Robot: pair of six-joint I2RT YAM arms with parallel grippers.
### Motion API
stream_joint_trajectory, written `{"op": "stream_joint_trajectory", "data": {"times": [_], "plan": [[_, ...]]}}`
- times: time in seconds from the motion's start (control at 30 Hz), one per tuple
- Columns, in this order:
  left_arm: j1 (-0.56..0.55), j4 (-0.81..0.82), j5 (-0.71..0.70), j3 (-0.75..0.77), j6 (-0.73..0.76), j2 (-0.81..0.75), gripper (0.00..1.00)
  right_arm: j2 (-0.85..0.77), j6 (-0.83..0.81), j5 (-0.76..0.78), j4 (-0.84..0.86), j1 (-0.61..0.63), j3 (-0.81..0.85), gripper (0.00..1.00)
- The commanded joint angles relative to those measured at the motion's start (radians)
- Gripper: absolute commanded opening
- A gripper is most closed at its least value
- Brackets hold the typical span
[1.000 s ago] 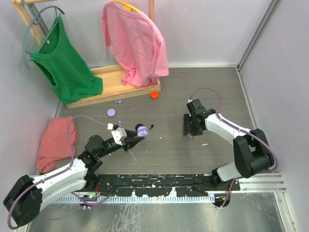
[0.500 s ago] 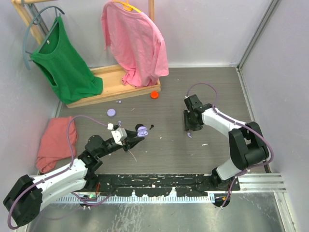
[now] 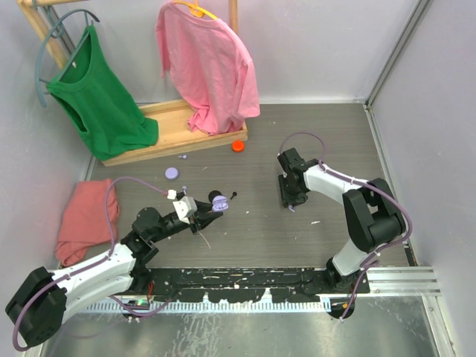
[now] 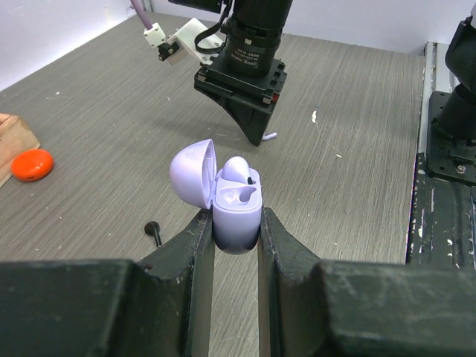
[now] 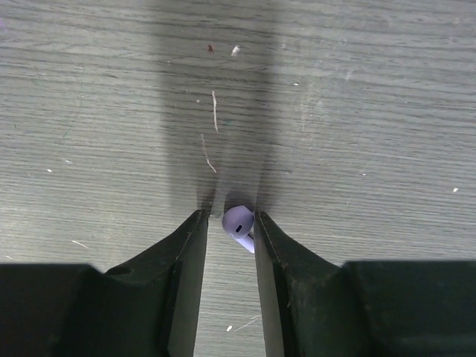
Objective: Insert the wireless bluetooth earbuds into the charging case
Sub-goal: Pick up the earbud from the center of the board.
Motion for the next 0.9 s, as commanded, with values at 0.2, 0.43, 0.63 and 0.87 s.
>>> {"op": "stream_joint_trajectory", "data": {"times": [0.2,0.43,0.63,0.87], "plan": [[-0.001,0.039,0.009,0.032,0.006,0.004,0.0,0.045,-0.015,0.037,-0.029,0.02,0.051,0.34],[-0.001,0.04,0.012,0.03,0.006,0.003,0.0,0.04,-0.016,0.04,-0.033,0.031,0.051,0.26],[-0.002,0.105,0.009,0.004,0.017,-0.007,0.0,-0.033,0.001,0.042,-0.012,0.064,0.058,0.2],[-0.002,0.141,-0.012,0.006,0.051,0.009,0.0,-0.155,0.025,0.022,0.049,0.126,0.071,0.16]]}}
